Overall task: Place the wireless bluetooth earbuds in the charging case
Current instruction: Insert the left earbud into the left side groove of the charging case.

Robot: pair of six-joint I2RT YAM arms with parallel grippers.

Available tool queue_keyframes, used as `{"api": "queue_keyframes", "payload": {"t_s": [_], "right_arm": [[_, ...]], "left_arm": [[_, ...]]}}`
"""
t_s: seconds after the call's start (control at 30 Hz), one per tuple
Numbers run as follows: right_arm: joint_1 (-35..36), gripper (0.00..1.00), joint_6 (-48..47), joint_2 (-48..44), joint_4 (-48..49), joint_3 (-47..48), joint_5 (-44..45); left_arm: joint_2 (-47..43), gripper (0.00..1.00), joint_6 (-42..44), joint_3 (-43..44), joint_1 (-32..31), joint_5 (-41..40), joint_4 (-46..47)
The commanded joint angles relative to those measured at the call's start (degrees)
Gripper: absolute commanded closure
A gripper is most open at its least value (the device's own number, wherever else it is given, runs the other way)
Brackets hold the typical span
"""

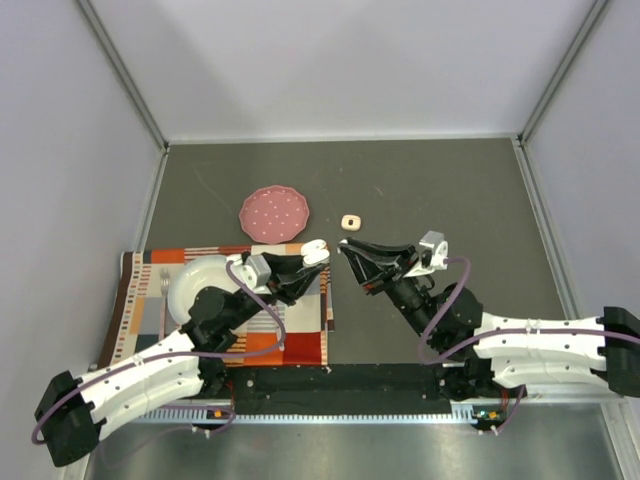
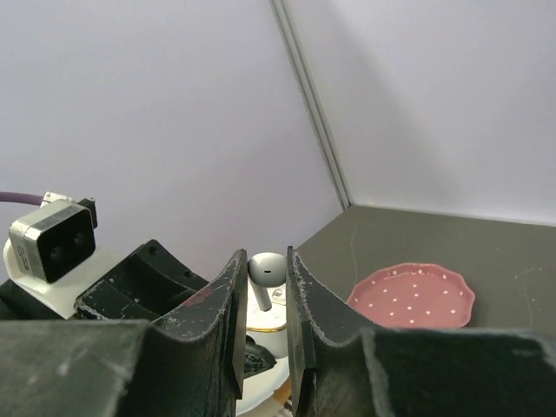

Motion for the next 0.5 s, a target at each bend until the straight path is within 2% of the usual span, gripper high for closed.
{"api": "queue_keyframes", "payload": {"t_s": [0.0, 0.27, 0.47], "right_arm": [[0.8, 1.00, 0.8, 2.2, 7.8, 2.7, -3.7], [0.8, 1.00, 7.1, 5.5, 7.4, 4.5, -8.5], [0.9, 1.00, 9.3, 6.6, 5.4, 5.4, -10.0]], "left_arm": [[0.6, 1.00, 0.8, -1.5, -0.2, 1.6, 8.5], [3.1, 1.00, 1.5, -3.8, -0.2, 3.7, 15.8], [3.6, 1.00, 1.8, -3.8, -0.1, 3.6, 16.4]]}}
